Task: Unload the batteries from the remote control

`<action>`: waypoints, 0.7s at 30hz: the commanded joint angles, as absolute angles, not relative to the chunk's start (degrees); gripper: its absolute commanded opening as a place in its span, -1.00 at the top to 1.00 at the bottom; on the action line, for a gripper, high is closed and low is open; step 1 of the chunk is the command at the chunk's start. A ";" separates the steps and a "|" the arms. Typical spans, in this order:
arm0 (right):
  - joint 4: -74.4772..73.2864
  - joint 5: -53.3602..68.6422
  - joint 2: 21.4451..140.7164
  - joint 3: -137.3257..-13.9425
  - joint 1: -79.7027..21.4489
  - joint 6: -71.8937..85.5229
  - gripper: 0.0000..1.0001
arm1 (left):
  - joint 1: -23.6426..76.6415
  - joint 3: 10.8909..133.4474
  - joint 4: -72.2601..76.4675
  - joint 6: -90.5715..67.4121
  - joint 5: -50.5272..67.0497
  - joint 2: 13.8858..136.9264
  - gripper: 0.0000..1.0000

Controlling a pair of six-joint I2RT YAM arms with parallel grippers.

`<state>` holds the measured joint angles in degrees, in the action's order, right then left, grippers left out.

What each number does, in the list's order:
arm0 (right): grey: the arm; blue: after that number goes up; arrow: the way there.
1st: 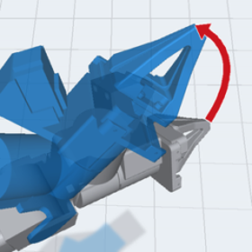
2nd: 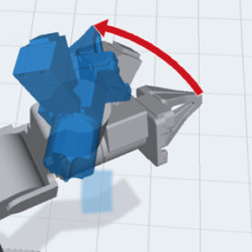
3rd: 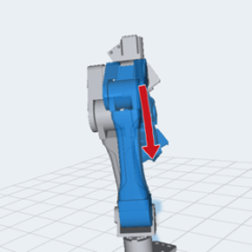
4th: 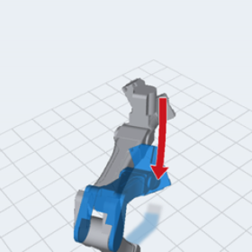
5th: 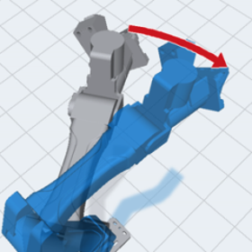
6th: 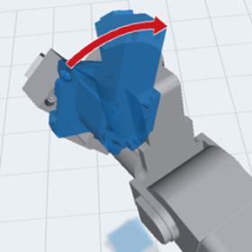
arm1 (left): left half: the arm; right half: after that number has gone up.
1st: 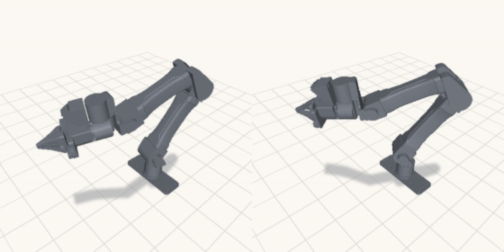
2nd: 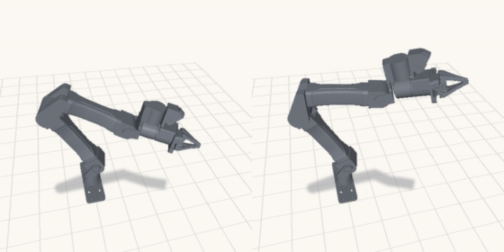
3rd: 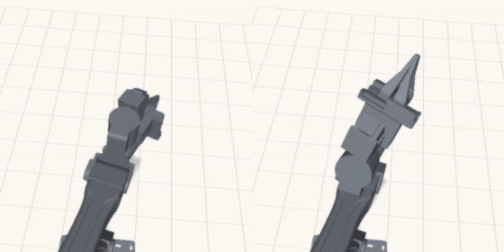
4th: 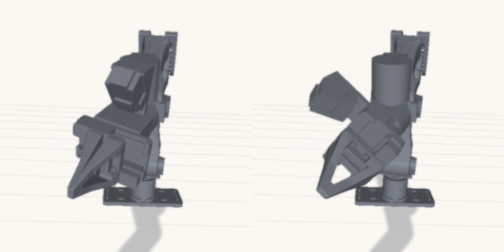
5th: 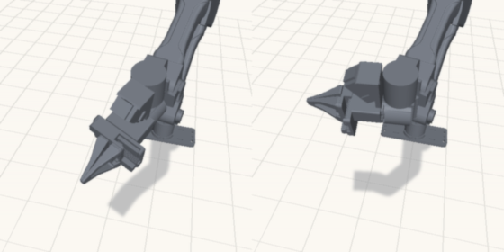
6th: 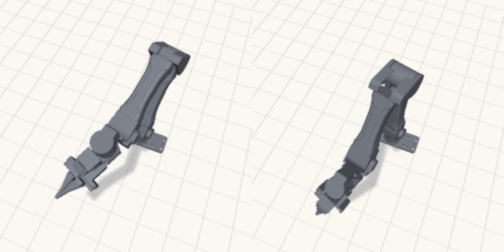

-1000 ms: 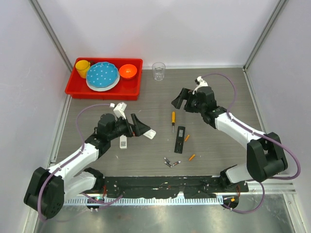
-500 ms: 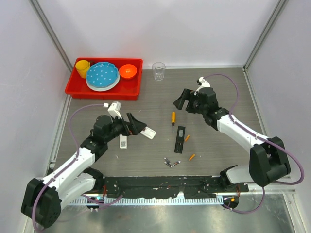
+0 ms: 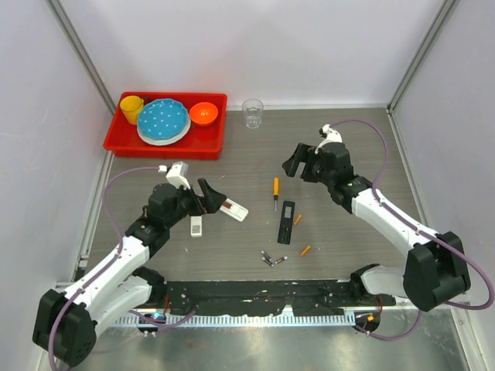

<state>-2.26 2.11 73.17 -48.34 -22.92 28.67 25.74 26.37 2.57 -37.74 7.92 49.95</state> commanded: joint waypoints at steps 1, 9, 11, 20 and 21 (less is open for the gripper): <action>-2.55 -2.54 69.35 -47.99 -23.03 26.37 -0.81 | 25.40 29.35 0.36 -35.68 2.03 48.34 -1.00; -4.22 -5.54 67.59 -47.02 -23.03 24.87 -0.81 | 25.49 30.23 -5.35 -35.68 -8.07 46.23 -0.99; -4.57 -5.89 67.15 -47.11 -23.03 24.79 -0.81 | 25.49 30.58 -7.64 -36.03 -10.18 46.06 -0.99; -4.92 -8.17 64.95 -46.23 -22.94 24.35 -0.80 | 25.49 31.55 -14.24 -38.41 -20.91 45.88 -1.00; -4.92 -8.52 64.69 -46.14 -23.03 24.17 -0.80 | 25.49 31.47 -14.59 -38.58 -21.61 45.88 -0.99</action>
